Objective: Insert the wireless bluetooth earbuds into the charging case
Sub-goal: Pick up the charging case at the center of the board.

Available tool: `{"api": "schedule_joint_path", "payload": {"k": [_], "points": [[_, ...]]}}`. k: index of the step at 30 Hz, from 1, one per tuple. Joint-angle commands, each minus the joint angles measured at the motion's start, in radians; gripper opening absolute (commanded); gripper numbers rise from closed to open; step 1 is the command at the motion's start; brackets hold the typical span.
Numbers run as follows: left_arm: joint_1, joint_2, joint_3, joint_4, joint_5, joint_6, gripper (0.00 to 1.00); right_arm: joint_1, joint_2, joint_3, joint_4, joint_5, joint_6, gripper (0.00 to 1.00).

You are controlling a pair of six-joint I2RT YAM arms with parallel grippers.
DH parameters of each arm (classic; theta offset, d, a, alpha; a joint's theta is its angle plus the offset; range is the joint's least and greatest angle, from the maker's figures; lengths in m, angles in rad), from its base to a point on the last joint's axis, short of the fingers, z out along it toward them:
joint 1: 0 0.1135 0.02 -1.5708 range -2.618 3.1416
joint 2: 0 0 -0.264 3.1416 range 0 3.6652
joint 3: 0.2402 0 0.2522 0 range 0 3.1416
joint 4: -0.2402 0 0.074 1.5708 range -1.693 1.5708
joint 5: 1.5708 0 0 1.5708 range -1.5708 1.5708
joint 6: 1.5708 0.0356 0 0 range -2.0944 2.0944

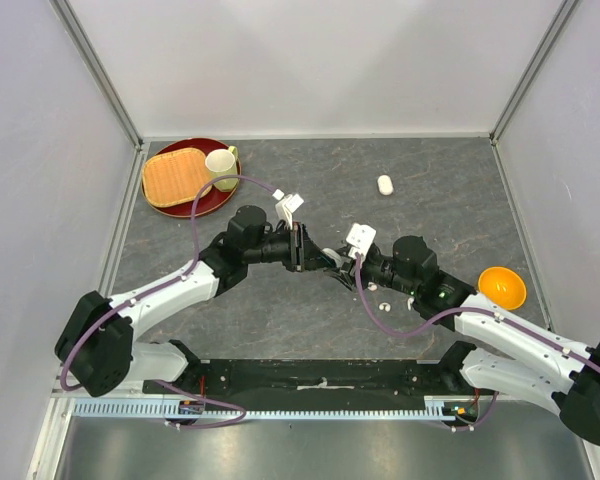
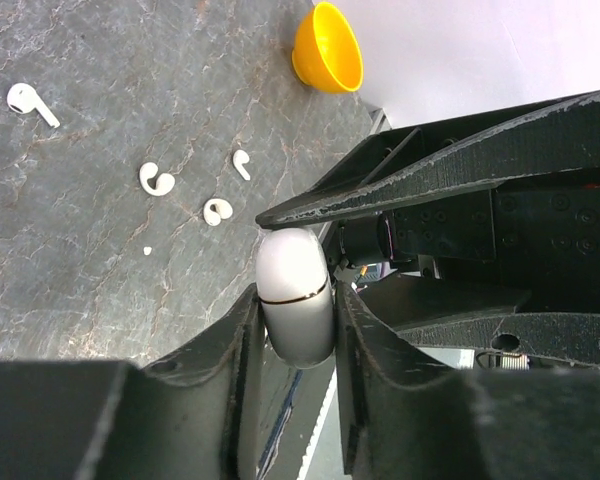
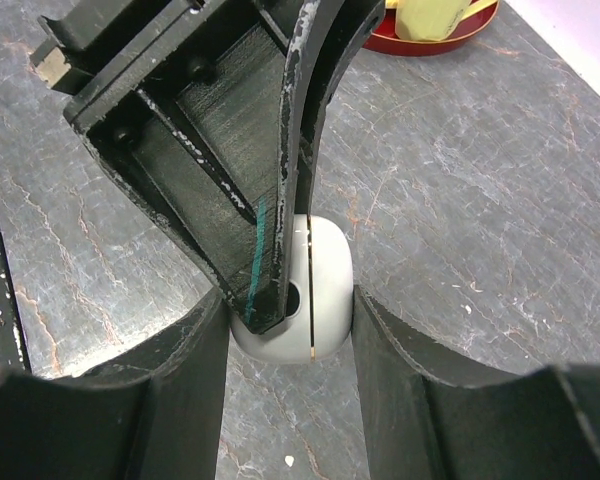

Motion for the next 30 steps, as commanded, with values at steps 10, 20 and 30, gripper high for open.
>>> {"api": "schedule_joint_path", "payload": {"k": [10,20,30], "points": [[-0.011,0.001,0.031,0.027,0.021,0.05,0.02,0.007,-0.023,0.003,0.058,0.007,0.07,0.65],[-0.009,-0.228,-0.033,-0.107,-0.304,0.29,0.02,0.008,-0.121,0.015,-0.051,0.058,0.178,0.84],[-0.008,-0.518,-0.248,0.114,-0.466,0.501,0.02,0.004,-0.063,0.194,-0.152,0.165,0.686,0.98]]}}
